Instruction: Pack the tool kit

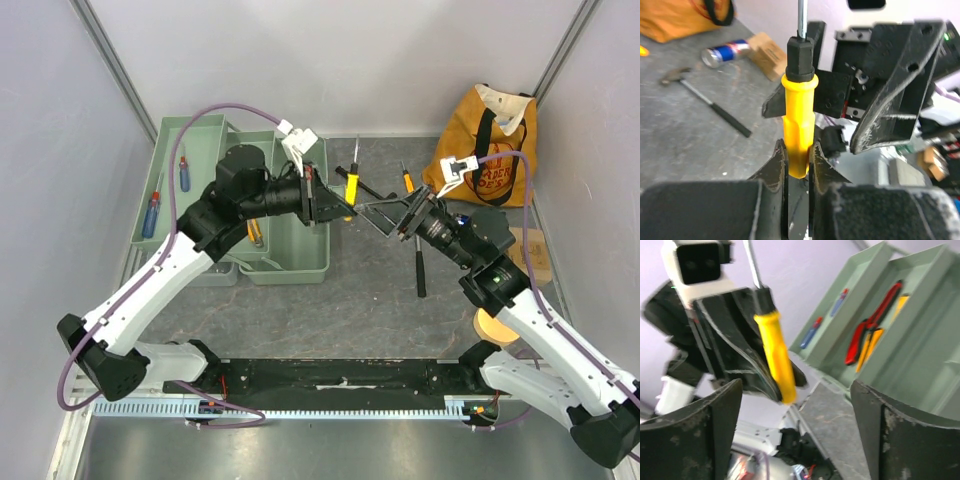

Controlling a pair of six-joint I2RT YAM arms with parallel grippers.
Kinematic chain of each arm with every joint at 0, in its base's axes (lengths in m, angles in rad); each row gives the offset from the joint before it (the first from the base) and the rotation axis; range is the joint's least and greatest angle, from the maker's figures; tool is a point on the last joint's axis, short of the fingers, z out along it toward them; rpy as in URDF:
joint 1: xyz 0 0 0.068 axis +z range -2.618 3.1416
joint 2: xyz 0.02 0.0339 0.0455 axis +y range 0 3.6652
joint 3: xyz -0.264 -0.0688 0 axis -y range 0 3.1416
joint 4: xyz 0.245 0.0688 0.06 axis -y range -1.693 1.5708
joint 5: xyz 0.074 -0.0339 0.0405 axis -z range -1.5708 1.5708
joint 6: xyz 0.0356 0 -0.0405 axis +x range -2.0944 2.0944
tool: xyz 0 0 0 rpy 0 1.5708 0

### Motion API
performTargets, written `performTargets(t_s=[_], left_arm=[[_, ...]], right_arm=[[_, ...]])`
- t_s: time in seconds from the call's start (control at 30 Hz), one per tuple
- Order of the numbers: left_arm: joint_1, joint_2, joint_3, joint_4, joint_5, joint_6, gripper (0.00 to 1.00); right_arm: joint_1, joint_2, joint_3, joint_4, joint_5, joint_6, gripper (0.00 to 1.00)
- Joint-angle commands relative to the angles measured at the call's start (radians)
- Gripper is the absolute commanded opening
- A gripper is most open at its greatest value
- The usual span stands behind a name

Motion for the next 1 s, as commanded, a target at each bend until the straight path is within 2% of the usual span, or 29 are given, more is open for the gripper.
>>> performTargets(t_s=[0.0, 0.13, 0.3, 0.4, 0.6, 0.7, 0.87, 0.97], left_arm=[[0.018, -0.008, 0.16, -0.225, -0.267, 0.143, 0.02], [0.102, -0.022, 0.218, -0.34, -0.411, 0.2, 0.02], [0.297, -0.01, 0.292, -0.487, -0.55, 0.272, 0.02], [0.446, -0.008, 0.281, -0.526, -0.58, 0.291, 0.02], [0.665, 0.039, 0.243, -0.552, -0.587, 0.32, 0.02], [0.731, 0.09, 0.237, -0.559, -0.562, 0.334, 0.02], [0.767, 0.18, 0.241, -0.559, -0.548, 0.343, 0.02], [0.77, 0.225, 0.249, -0.559, -0.551, 0.341, 0.09]], right_arm=[[0.004, -0.064, 0.043, -0.163, 0.167, -0.118, 0.98], [0.004, -0.102, 0.037, -0.244, 0.248, -0.167, 0.98], [0.004, -0.107, 0.019, -0.329, 0.29, -0.185, 0.98], [0.004, -0.094, 0.013, -0.359, 0.302, -0.193, 0.98], [0.004, -0.068, 0.008, -0.394, 0.342, -0.207, 0.98], [0.004, -0.055, 0.0, -0.402, 0.346, -0.208, 0.98], [0.002, -0.027, -0.012, -0.421, 0.372, -0.211, 0.98], [0.002, -0.007, -0.01, -0.455, 0.417, -0.211, 0.98]])
